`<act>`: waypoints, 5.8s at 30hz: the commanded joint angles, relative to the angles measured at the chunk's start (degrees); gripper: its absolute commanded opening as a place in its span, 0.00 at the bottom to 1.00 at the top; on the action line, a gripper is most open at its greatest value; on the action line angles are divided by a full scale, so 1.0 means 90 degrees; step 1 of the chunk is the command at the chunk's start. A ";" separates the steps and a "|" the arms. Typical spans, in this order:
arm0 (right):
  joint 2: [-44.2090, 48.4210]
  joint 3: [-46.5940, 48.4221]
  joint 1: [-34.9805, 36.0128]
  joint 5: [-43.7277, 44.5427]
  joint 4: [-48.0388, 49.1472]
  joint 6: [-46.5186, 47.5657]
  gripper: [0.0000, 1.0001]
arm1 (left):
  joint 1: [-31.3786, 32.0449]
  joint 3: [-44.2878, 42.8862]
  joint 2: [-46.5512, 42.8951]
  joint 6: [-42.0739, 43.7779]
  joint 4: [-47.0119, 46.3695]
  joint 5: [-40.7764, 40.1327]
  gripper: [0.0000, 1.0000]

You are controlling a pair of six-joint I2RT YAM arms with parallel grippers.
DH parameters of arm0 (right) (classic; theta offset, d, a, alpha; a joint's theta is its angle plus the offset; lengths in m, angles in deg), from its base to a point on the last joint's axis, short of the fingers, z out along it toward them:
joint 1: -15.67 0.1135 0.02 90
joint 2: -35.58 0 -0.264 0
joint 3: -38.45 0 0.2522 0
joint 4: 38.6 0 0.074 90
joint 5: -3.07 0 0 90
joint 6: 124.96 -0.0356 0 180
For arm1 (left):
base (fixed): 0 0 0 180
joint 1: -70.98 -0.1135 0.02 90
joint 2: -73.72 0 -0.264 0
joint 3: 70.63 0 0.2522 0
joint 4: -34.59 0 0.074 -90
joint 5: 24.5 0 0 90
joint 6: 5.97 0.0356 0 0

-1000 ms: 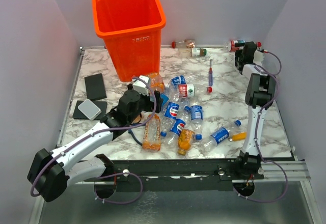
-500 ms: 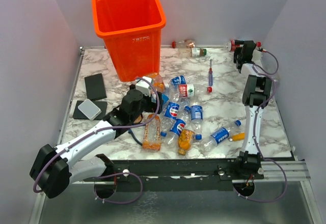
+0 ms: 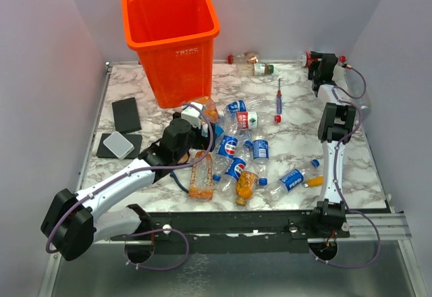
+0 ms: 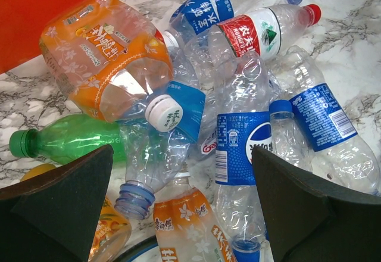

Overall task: Put the plastic bottles in the bin
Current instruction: Pick up the plastic bottle from the corner of the board, then place the plastic bottle in the trash bin.

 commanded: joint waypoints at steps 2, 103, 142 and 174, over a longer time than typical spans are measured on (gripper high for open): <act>-0.0569 -0.0017 -0.0058 -0.0220 -0.0747 -0.0016 0.73 | -0.0013 -0.0117 0.0065 0.0045 -0.0081 -0.0001 0.99; 1.4298 -1.1247 0.3601 -0.6273 -0.0991 0.5695 0.34 | 0.0776 -0.1204 0.0846 -0.3184 -0.3592 0.4693 0.99; 1.5118 -0.9345 0.3737 -0.5298 -0.2775 0.5726 1.00 | 0.1075 -0.2976 0.0028 -0.0773 -0.2609 0.1185 0.13; 1.7331 -1.2087 0.3736 -0.1067 -0.3612 0.3314 1.00 | -0.1811 -0.5611 0.2949 0.2430 -0.4764 -0.1955 0.15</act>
